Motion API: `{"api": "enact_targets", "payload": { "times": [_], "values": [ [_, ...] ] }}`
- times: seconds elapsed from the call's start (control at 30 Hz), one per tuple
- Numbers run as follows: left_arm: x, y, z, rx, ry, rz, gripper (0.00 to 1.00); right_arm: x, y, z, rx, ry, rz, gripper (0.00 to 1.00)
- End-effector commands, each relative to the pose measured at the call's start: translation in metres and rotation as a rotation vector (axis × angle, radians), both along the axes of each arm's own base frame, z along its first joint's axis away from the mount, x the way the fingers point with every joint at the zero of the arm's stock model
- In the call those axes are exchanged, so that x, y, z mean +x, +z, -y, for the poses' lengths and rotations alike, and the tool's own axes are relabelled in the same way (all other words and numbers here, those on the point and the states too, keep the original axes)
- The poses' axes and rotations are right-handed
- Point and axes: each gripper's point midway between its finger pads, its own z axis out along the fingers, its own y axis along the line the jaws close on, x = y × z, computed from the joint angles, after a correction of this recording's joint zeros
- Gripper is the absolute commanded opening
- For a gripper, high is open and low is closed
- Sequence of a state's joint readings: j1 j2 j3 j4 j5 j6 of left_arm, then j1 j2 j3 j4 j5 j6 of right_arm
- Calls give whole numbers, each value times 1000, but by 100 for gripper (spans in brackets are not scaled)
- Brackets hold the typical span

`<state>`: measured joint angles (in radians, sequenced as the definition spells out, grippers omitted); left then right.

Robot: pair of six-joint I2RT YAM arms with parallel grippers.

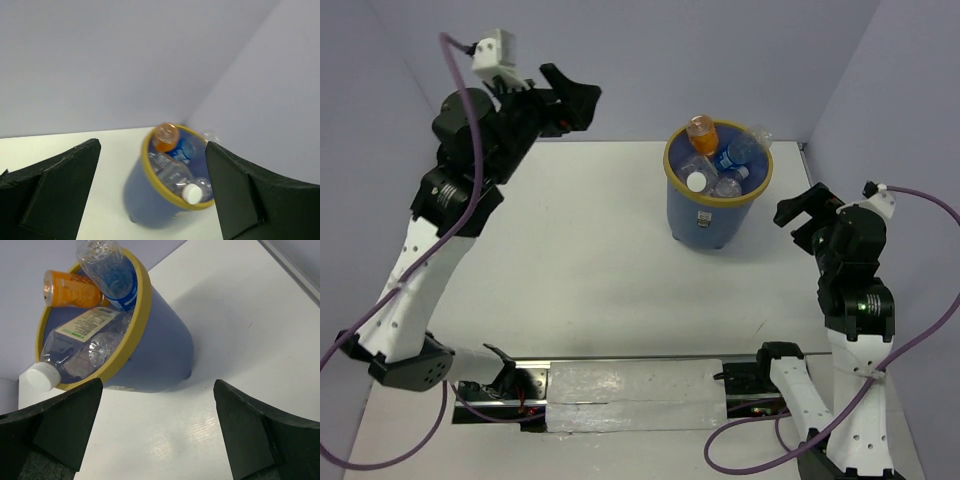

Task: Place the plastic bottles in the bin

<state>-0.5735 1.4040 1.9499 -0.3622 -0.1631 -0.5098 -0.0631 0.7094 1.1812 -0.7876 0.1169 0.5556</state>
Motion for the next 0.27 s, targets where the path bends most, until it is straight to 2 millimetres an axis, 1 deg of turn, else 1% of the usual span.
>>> {"api": "enact_targets", "payload": {
  "times": [0.0,0.03,0.07,0.1,0.13,0.23],
  "values": [
    [25,-51,-32,97,159,-99,99,-3,2,1,-12,-4,24,100],
    [25,-63,-34,105,165,-122,99,-4,2,1,-10,-5,22,100],
    [20,-60,-42,94,177,-116,99,-4,1,1,-11,-8,18,100],
    [19,-65,-44,97,180,-127,99,-5,1,2,-12,-14,22,100],
    [15,-63,-50,92,189,-120,99,-6,0,2,-14,-12,20,100],
    [13,-66,-56,106,205,-123,99,-7,-4,2,-9,-13,5,100]
  ]
}}
